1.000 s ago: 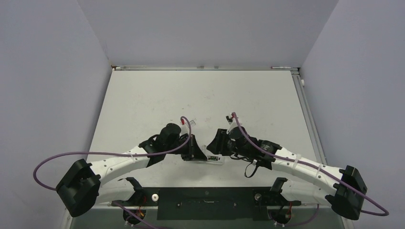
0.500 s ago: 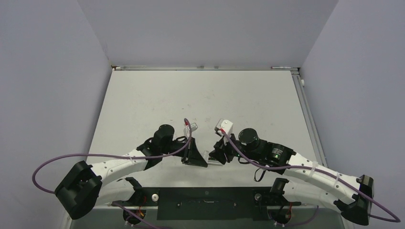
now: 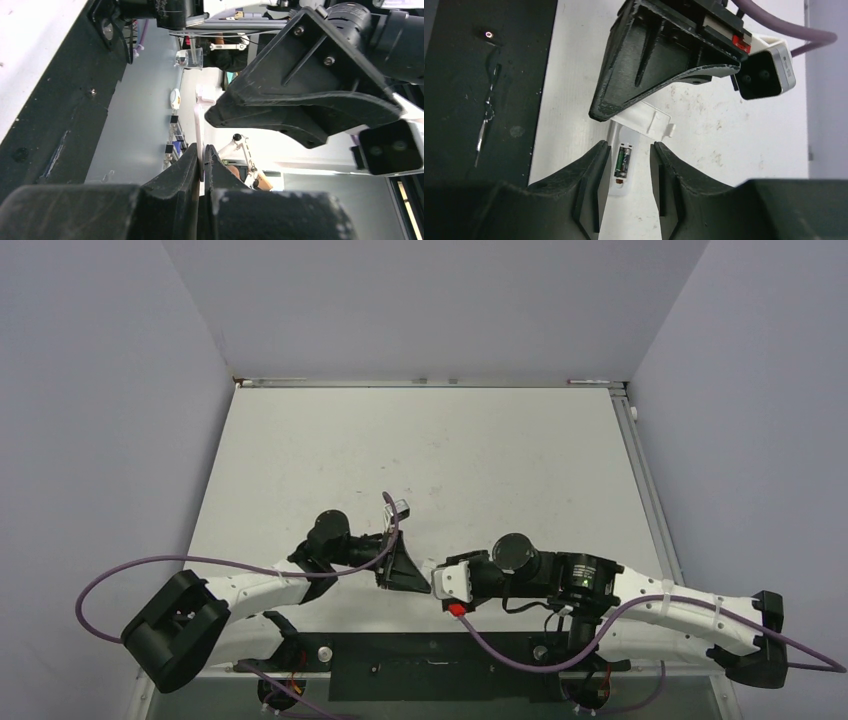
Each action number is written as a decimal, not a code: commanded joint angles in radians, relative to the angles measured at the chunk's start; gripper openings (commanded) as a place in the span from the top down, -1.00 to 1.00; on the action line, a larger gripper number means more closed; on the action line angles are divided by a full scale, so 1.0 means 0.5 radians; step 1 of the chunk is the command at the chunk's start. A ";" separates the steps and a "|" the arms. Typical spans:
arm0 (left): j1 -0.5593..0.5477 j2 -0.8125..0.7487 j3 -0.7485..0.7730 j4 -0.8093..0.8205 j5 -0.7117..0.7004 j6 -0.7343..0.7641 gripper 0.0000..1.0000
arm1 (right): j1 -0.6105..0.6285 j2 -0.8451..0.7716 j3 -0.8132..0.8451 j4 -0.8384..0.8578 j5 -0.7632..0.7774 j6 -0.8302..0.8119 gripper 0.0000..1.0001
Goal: Load the batteries into the remote control
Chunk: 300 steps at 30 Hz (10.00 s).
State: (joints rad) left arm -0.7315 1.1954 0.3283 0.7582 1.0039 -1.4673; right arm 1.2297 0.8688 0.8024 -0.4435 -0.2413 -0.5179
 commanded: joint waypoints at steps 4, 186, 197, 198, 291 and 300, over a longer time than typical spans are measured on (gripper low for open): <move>0.012 0.009 -0.051 0.621 0.090 -0.430 1.00 | 0.230 0.040 0.107 0.086 0.340 -0.514 0.30; -0.004 -1.009 0.037 -1.252 -1.281 0.284 1.00 | 0.003 0.429 0.135 0.292 0.441 1.634 0.32; 0.006 -0.987 0.028 -1.262 -1.274 0.296 1.00 | 0.054 0.394 0.138 0.267 0.476 1.619 0.83; 0.006 -0.979 0.026 -1.260 -1.272 0.296 1.00 | 0.059 0.388 0.140 0.261 0.504 1.614 0.83; 0.500 -0.412 0.155 -2.073 -1.155 1.244 -0.16 | -0.381 1.778 1.015 -1.062 0.339 0.242 0.83; 0.500 -0.409 0.169 -2.116 -1.203 1.241 -0.16 | -0.380 1.796 1.003 -1.042 0.286 0.255 0.83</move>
State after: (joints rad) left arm -0.4889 0.9897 0.4026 -0.2989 0.4217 -0.8555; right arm 1.0466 1.7618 1.2793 -0.9867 -0.0803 -0.3965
